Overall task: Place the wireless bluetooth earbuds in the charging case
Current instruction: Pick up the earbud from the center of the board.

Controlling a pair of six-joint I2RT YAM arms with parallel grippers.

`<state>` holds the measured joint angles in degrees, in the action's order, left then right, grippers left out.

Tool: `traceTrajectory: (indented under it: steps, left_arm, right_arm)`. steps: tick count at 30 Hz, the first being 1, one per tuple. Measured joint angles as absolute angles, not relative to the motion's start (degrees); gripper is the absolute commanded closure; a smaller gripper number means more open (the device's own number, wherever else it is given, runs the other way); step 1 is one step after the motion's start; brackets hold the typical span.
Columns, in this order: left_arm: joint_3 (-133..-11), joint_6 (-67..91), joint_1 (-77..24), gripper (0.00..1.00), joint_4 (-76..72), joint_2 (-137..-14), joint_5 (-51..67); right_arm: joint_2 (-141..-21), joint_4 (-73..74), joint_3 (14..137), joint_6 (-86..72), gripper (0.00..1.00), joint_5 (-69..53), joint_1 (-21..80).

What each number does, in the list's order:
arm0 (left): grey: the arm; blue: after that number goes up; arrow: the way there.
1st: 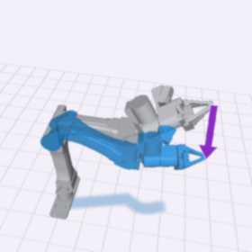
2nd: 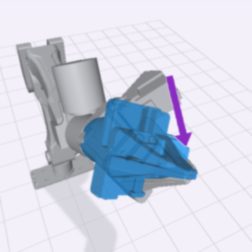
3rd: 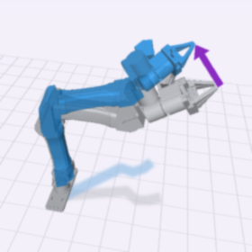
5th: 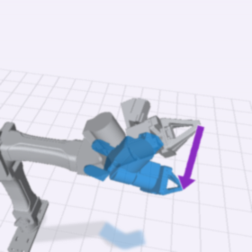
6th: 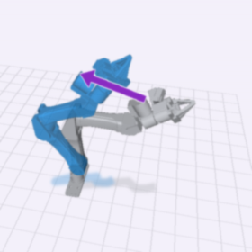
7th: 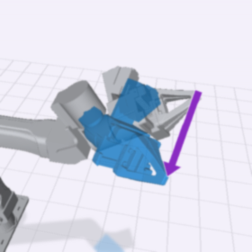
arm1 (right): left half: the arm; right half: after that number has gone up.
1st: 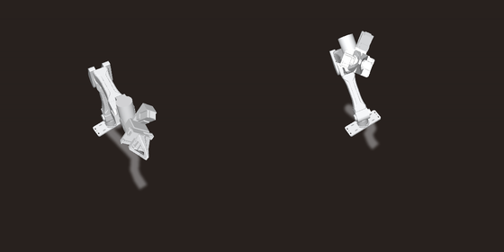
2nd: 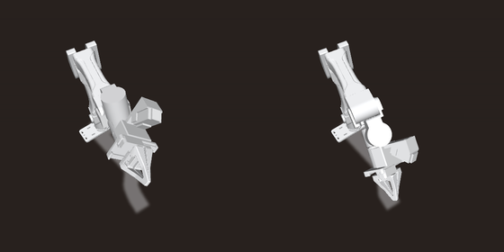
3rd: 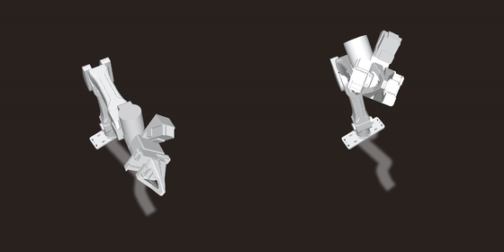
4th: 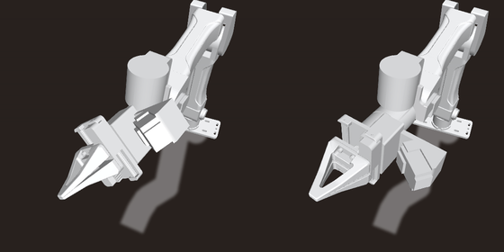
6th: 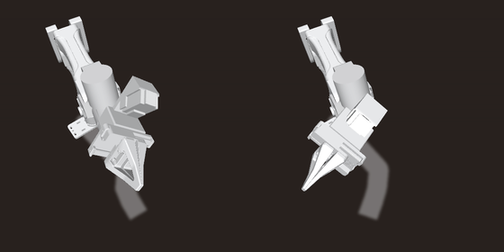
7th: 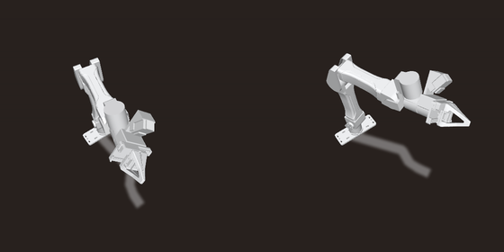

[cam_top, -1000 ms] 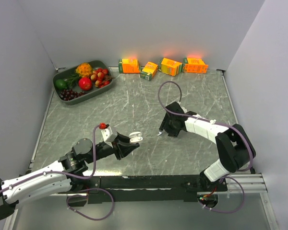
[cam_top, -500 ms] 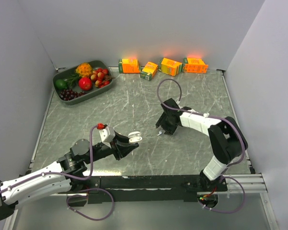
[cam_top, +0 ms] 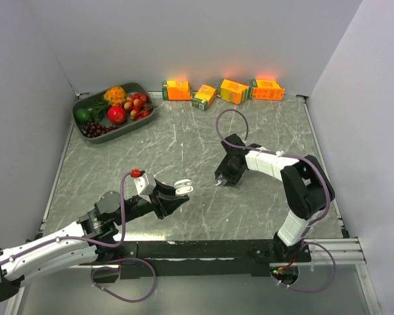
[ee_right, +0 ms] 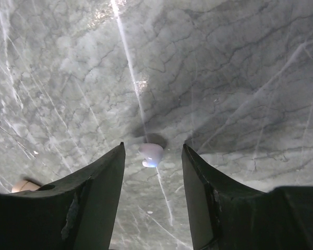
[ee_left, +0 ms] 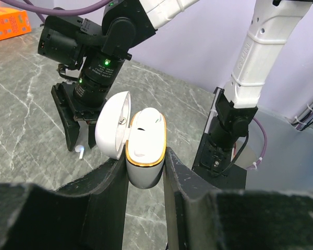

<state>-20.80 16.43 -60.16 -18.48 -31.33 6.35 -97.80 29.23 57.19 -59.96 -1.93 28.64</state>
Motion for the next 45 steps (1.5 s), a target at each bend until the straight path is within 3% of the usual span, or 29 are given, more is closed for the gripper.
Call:
traceTrajectory:
  steps: [33, 45]
  left_arm:
    - [-20.8, 17.4, -60.4, 0.99, -19.0, -31.3, 6.2]
    - [-20.8, 17.5, -60.9, 0.99, -19.0, -30.6, 6.1]
  right_arm:
    - [-106.6, 41.1, 67.9, -50.3, 0.48, -8.4, 25.5]
    - [-109.4, 45.5, 71.5, -48.3, 0.55, -8.2, 25.3]
